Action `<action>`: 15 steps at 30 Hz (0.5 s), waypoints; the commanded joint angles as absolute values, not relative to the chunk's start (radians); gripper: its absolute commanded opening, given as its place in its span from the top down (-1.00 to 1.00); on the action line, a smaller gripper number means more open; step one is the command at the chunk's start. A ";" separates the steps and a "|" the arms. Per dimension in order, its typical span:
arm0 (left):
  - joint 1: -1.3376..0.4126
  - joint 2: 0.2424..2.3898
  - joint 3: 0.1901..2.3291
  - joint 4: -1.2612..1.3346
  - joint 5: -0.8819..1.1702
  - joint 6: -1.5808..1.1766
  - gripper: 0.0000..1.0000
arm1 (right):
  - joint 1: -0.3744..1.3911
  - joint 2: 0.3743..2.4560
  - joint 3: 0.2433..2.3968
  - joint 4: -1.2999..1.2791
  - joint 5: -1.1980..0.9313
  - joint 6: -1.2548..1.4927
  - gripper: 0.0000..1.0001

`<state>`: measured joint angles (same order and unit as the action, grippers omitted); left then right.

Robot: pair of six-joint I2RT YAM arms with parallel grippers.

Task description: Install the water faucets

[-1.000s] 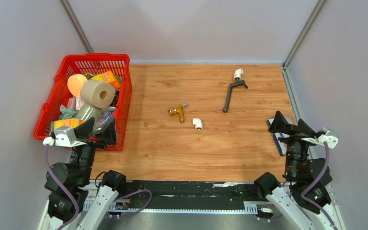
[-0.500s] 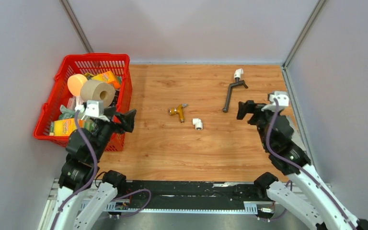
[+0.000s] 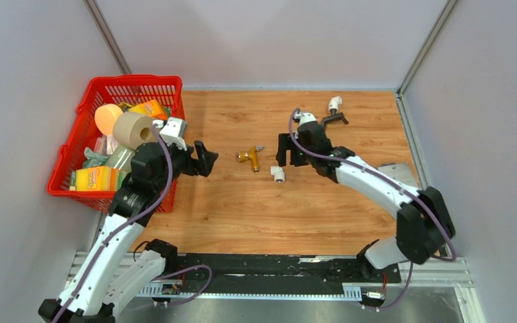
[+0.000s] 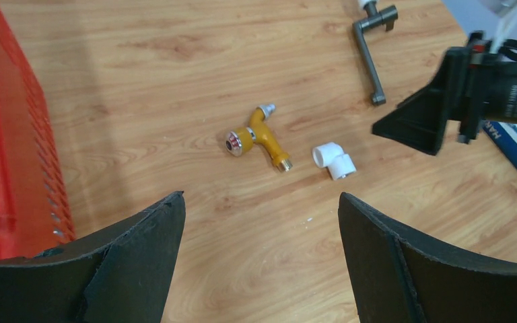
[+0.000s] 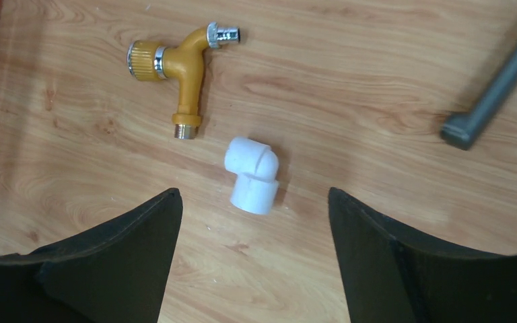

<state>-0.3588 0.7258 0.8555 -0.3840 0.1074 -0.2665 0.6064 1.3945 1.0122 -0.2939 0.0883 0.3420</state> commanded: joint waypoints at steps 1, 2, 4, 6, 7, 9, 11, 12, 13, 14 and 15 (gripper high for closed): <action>-0.362 0.813 0.851 -0.363 0.176 -0.305 -0.81 | 0.656 1.572 1.143 -0.247 0.017 0.396 -0.58; -0.362 0.821 0.853 -0.376 0.176 -0.299 -0.81 | 0.666 1.618 1.164 -0.245 0.017 0.397 -0.55; -0.362 0.828 0.835 -0.393 0.173 -0.282 -0.81 | 0.689 1.701 1.216 -0.242 0.029 0.400 -0.52; -0.362 0.807 0.806 -0.377 0.161 -0.285 -0.81 | 0.712 1.776 1.265 -0.242 0.046 0.397 -0.52; -0.362 0.787 0.796 -0.367 0.166 -0.288 -0.81 | 0.719 1.816 1.291 -0.242 0.060 0.397 -0.52; -0.361 0.750 0.770 -0.344 0.163 -0.285 -0.81 | 0.733 1.885 1.331 -0.242 0.077 0.403 -0.50; -0.362 0.730 0.756 -0.341 0.146 -0.275 -0.81 | 0.745 1.946 1.364 -0.242 0.090 0.406 -0.46; -0.362 0.723 0.752 -0.342 0.135 -0.273 -0.81 | 0.752 1.974 1.379 -0.242 0.095 0.405 -0.43; -0.362 0.719 0.749 -0.341 0.133 -0.270 -0.81 | 0.762 2.002 1.391 -0.242 0.104 0.402 -0.40; -0.361 0.719 0.747 -0.341 0.136 -0.268 -0.81 | 0.773 2.025 1.405 -0.242 0.123 0.396 -0.39; -0.360 0.721 0.747 -0.341 0.141 -0.267 -0.81 | 0.782 2.042 1.416 -0.242 0.142 0.390 -0.38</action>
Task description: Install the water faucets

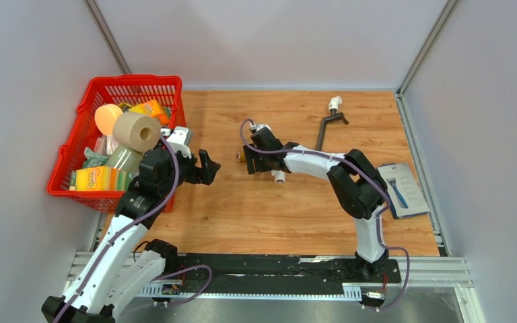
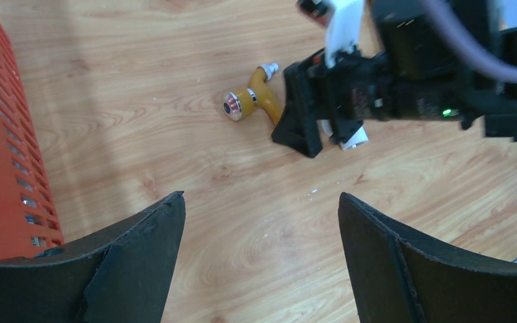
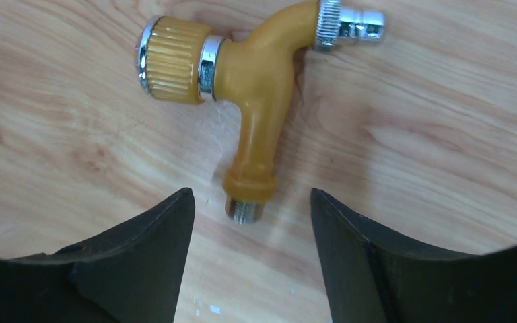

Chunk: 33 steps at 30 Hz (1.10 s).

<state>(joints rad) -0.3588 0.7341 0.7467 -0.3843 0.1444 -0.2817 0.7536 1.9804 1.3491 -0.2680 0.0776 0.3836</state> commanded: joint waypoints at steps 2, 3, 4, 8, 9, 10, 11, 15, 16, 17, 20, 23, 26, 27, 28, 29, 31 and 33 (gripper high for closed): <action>-0.362 0.723 0.747 -0.337 0.152 -0.267 -0.81 | 0.805 2.066 1.431 -0.250 0.199 0.376 -0.36; -0.362 0.724 0.747 -0.336 0.156 -0.268 -0.81 | 0.814 2.077 1.431 -0.253 0.246 0.373 -0.36; -0.362 0.723 0.747 -0.336 0.158 -0.267 -0.81 | 0.821 2.086 1.430 -0.258 0.283 0.371 -0.32; -0.362 0.719 0.742 -0.324 0.175 -0.262 -0.81 | 0.828 2.097 1.401 -0.267 0.376 0.374 -0.06; -0.362 0.715 0.741 -0.322 0.182 -0.261 -0.81 | 0.828 2.094 1.393 -0.267 0.371 0.373 0.04; -0.362 0.713 0.738 -0.316 0.186 -0.259 -0.81 | 0.828 2.088 1.387 -0.267 0.361 0.368 0.21; -0.362 0.713 0.738 -0.313 0.202 -0.258 -0.81 | 0.830 2.080 1.382 -0.265 0.345 0.364 0.29; -0.360 0.709 0.727 -0.285 0.254 -0.259 -0.80 | 0.834 1.998 1.359 -0.259 0.292 0.333 0.85; -0.360 0.706 0.724 -0.276 0.264 -0.259 -0.80 | 0.834 1.973 1.355 -0.258 0.279 0.328 0.94; -0.360 0.701 0.721 -0.275 0.265 -0.256 -0.80 | 0.836 1.939 1.339 -0.256 0.270 0.325 1.00; -0.362 0.695 0.718 -0.268 0.271 -0.253 -0.81 | 0.839 1.830 1.290 -0.236 0.235 0.292 1.00; -0.362 0.696 0.716 -0.261 0.284 -0.262 -0.82 | 0.857 1.712 1.230 -0.209 0.219 0.223 1.00; -0.362 0.710 0.726 -0.236 0.323 -0.316 -0.82 | 0.894 1.608 1.171 -0.178 0.230 0.114 1.00; -0.361 0.715 0.738 -0.230 0.333 -0.331 -0.82 | 0.908 1.571 1.146 -0.167 0.229 0.085 1.00; -0.362 0.716 0.745 -0.226 0.360 -0.368 -0.82 | 0.914 1.534 1.123 -0.161 0.219 0.060 1.00; -0.361 0.718 0.761 -0.216 0.376 -0.383 -0.82 | 0.922 1.501 1.103 -0.153 0.204 0.034 1.00; -0.364 0.716 0.782 -0.201 0.406 -0.443 -0.82 | 0.934 1.421 1.065 -0.141 0.178 0.006 1.00; -0.364 0.718 0.804 -0.192 0.436 -0.488 -0.81 | 0.945 1.364 1.039 -0.138 0.160 -0.049 1.00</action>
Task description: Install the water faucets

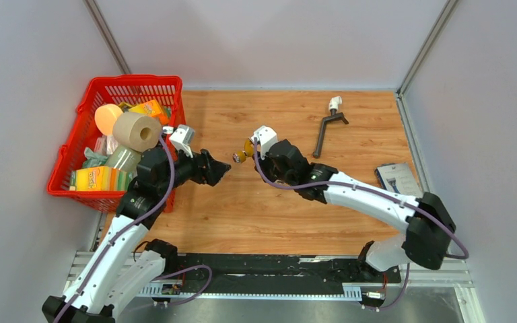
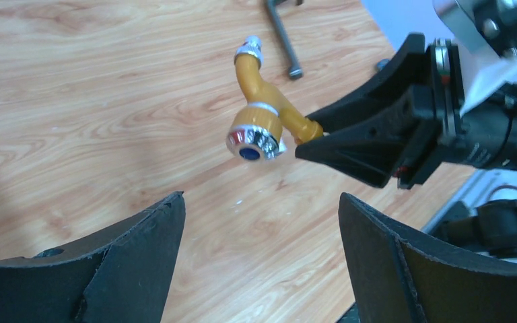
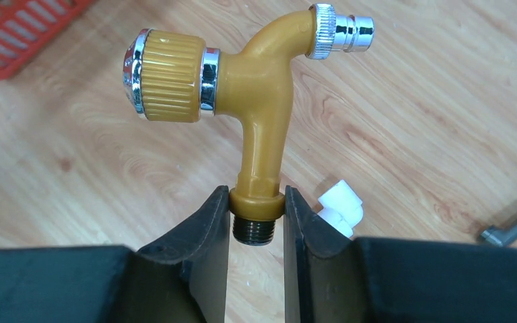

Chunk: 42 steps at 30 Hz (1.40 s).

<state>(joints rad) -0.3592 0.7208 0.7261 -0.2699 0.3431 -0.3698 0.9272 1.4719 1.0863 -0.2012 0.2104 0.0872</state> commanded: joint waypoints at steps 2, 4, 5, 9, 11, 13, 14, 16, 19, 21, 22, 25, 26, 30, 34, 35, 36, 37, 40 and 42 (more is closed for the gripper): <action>-0.365 0.721 0.821 -0.184 0.455 -0.525 -0.80 | 0.954 1.318 1.020 -0.138 0.143 -0.086 1.00; -0.367 0.736 0.848 -0.202 0.466 -0.545 -0.79 | 0.965 1.280 1.011 -0.138 0.135 -0.116 1.00; -0.367 0.744 0.859 -0.222 0.471 -0.554 -0.79 | 0.972 1.263 1.009 -0.138 0.129 -0.133 1.00; -0.370 0.810 0.907 -0.232 0.570 -0.623 -0.78 | 1.005 1.220 1.006 -0.130 0.129 -0.213 1.00; -0.382 0.841 0.919 -0.245 0.583 -0.635 -0.78 | 1.029 1.204 1.009 -0.126 0.129 -0.262 1.00; -0.390 0.871 0.939 -0.264 0.575 -0.634 -0.78 | 1.060 1.190 1.006 -0.115 0.143 -0.317 1.00; -0.391 0.874 0.939 -0.265 0.574 -0.638 -0.76 | 1.081 1.186 0.999 -0.106 0.158 -0.349 1.00; -0.394 0.887 0.937 -0.256 0.577 -0.655 -0.73 | 1.115 1.175 0.985 -0.083 0.186 -0.408 1.00; -0.399 0.914 0.931 -0.233 0.603 -0.672 -0.66 | 1.153 1.173 0.974 -0.057 0.216 -0.468 1.00; -0.405 0.936 0.934 -0.230 0.623 -0.673 -0.53 | 1.169 1.181 0.976 -0.045 0.235 -0.489 1.00; -0.405 0.940 0.934 -0.230 0.629 -0.678 -0.46 | 1.172 1.183 0.976 -0.037 0.239 -0.498 1.00; -0.411 0.948 0.913 -0.197 0.656 -0.695 -0.23 | 1.177 1.192 0.966 -0.015 0.248 -0.511 1.00; -0.413 0.948 0.907 -0.192 0.658 -0.699 -0.19 | 1.178 1.193 0.965 -0.011 0.249 -0.511 1.00; -0.414 0.928 0.876 -0.170 0.653 -0.695 0.10 | 1.177 1.195 0.950 0.020 0.253 -0.518 1.00; -0.414 0.861 0.839 -0.105 0.637 -0.673 0.86 | 1.175 1.189 0.948 0.021 0.276 -0.473 0.95; -0.414 0.848 0.830 -0.095 0.621 -0.667 0.99 | 1.175 1.184 0.948 0.020 0.269 -0.451 0.80; -0.414 0.822 0.813 -0.062 0.617 -0.666 1.00 | 1.175 1.177 0.951 0.018 0.258 -0.431 0.56; -0.414 0.810 0.802 -0.043 0.605 -0.667 1.00 | 1.177 1.167 0.953 0.014 0.239 -0.405 0.36; -0.414 0.735 0.734 0.079 0.572 -0.675 1.00 | 1.160 1.122 0.937 0.009 0.181 -0.336 -0.08; -0.414 0.691 0.692 0.161 0.552 -0.686 1.00 | 1.125 1.079 0.922 0.006 0.119 -0.281 -0.23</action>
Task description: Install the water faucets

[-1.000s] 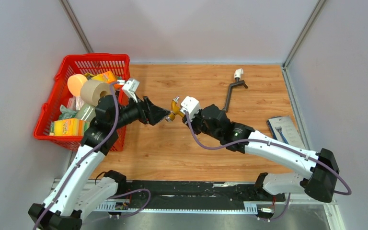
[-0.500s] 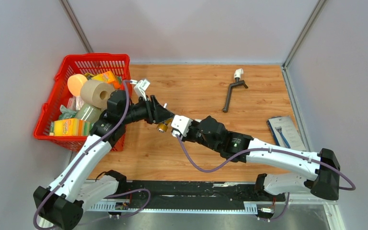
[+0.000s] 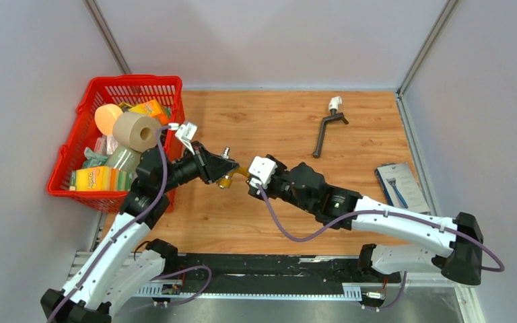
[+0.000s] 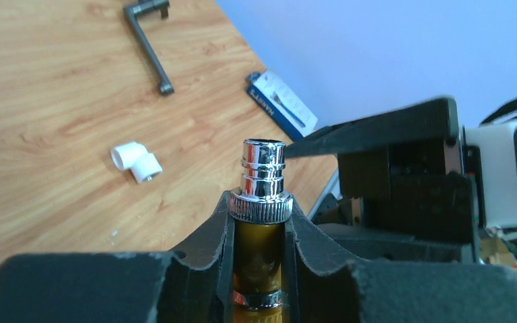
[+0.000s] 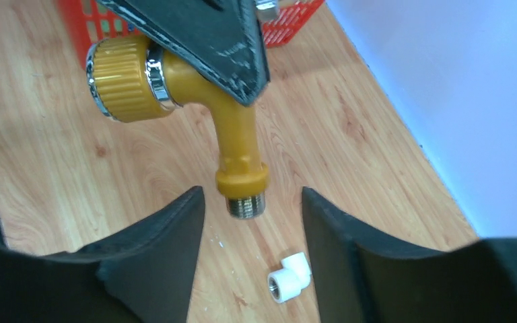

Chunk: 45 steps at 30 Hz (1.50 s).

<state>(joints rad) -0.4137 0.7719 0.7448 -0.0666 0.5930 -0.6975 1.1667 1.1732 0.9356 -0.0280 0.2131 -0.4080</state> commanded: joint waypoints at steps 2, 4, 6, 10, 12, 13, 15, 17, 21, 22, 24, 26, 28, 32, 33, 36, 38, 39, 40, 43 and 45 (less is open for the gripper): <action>-0.414 0.649 0.654 0.237 0.548 -0.692 1.00 | 1.054 1.028 0.905 0.009 -0.031 -0.210 -0.37; -0.414 0.617 0.623 0.318 0.561 -0.703 1.00 | 0.970 0.991 0.891 0.017 -0.202 -0.140 -0.45; -0.414 0.594 0.588 0.411 0.586 -0.727 1.00 | 0.898 0.962 0.871 0.057 -0.358 -0.062 -0.53; -0.414 0.555 0.546 0.558 0.597 -0.752 1.00 | 0.857 0.920 0.839 0.158 -0.500 -0.006 -0.69; -0.414 0.545 0.540 0.607 0.610 -0.762 1.00 | 0.854 0.919 0.838 0.179 -0.529 -0.006 -0.73; -0.414 0.540 0.535 0.641 0.615 -0.768 1.00 | 0.853 0.922 0.842 0.184 -0.543 0.020 -0.74; -0.414 0.532 0.525 0.695 0.627 -0.781 1.00 | 0.853 0.940 0.862 0.189 -0.572 0.025 -0.74; -0.414 0.528 0.520 0.732 0.641 -0.785 1.00 | 0.853 0.965 0.882 0.201 -0.598 0.035 -0.74; -0.414 0.526 0.526 0.759 0.669 -0.769 0.99 | 0.853 1.008 0.908 0.236 -0.629 0.044 -0.71; -0.414 0.528 0.526 0.761 0.672 -0.767 1.00 | 0.853 1.017 0.914 0.245 -0.629 0.046 -0.70; -0.414 0.531 0.528 0.764 0.681 -0.764 1.00 | 0.853 1.029 0.923 0.267 -0.644 0.051 -0.67; -0.414 0.535 0.529 0.764 0.689 -0.761 0.99 | 0.853 1.038 0.939 0.290 -0.663 0.058 -0.62; -0.414 0.538 0.531 0.764 0.689 -0.756 1.00 | 0.853 1.051 0.956 0.301 -0.682 0.061 -0.57; -0.414 0.555 0.543 0.764 0.689 -0.746 1.00 | 0.853 1.075 0.991 0.319 -0.721 0.063 -0.40; -0.414 0.560 0.548 0.764 0.692 -0.742 1.00 | 0.854 1.083 0.999 0.322 -0.727 0.064 -0.38; -0.414 0.581 0.567 0.764 0.696 -0.738 1.00 | 0.853 1.100 1.014 0.325 -0.747 0.057 -0.23; -0.413 0.592 0.580 0.764 0.693 -0.735 1.00 | 0.853 1.108 1.026 0.310 -0.747 0.043 -0.08; -0.414 0.597 0.584 0.764 0.695 -0.732 1.00 | 0.853 1.109 1.028 0.307 -0.742 0.035 -0.02; -0.414 0.603 0.589 0.764 0.696 -0.730 1.00 | 0.848 1.111 1.028 0.304 -0.741 0.032 0.00; -0.413 0.614 0.604 0.762 0.701 -0.721 1.00 | 0.828 1.109 1.029 0.298 -0.752 0.028 0.07; -0.414 0.620 0.610 0.761 0.707 -0.718 1.00 | 0.813 1.109 1.029 0.296 -0.775 0.026 0.15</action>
<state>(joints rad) -0.4137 0.6140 0.5560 0.7002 0.6910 -0.7490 0.8368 1.1095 0.9890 0.2737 -0.7174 0.0418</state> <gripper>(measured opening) 0.311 0.447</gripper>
